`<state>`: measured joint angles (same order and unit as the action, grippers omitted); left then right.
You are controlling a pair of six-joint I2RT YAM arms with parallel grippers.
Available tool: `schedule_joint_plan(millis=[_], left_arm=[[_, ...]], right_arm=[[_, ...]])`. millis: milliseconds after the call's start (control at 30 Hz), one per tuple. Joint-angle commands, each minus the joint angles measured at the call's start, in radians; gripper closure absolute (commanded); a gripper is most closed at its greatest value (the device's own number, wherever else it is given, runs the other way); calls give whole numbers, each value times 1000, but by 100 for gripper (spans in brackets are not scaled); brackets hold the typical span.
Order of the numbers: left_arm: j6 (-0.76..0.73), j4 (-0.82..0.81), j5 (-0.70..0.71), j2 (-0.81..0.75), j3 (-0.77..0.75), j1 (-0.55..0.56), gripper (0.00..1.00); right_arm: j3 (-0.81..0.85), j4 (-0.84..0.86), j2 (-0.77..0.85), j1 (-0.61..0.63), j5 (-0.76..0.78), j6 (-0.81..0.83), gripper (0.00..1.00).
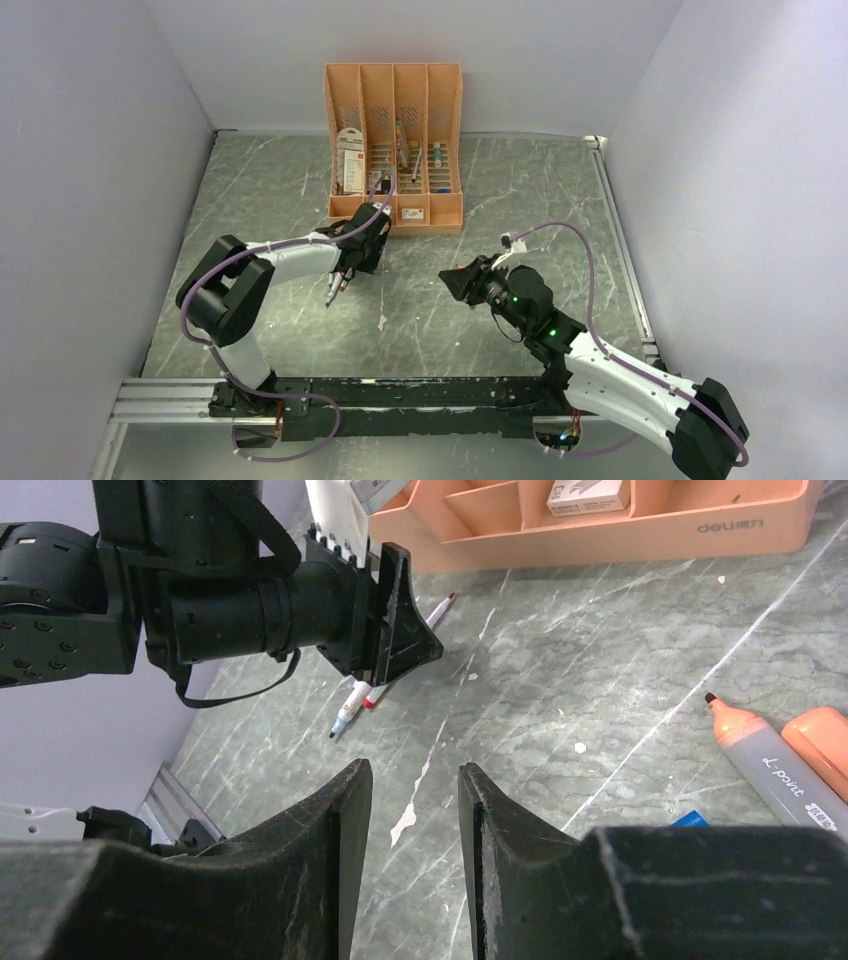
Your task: Insert the pens into the pen caps
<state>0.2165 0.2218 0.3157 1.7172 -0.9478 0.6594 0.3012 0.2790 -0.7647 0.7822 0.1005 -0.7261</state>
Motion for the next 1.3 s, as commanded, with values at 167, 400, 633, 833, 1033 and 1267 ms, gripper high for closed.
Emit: schedule_joint_plan(millis=[167, 400, 633, 833, 1033, 1267], left_arm=[[25, 21, -34, 45, -22, 5, 57], [42, -17, -130, 48, 12, 6, 87], [85, -131, -259, -67, 77, 26, 93], [104, -383, -545, -270, 188, 46, 93], [99, -486, -639, -389, 210, 98, 93], [91, -474, -635, -409, 193, 124, 93]], right_arm=[[-1, 19, -7, 4, 8, 2, 63], [-11, 24, -12, 3, 11, -4, 64], [-19, 30, -29, 4, 9, -19, 64], [40, 58, -110, 3, 11, 1, 60], [119, 95, -200, 3, 23, 0, 44], [157, 129, -214, 4, 6, 13, 42]])
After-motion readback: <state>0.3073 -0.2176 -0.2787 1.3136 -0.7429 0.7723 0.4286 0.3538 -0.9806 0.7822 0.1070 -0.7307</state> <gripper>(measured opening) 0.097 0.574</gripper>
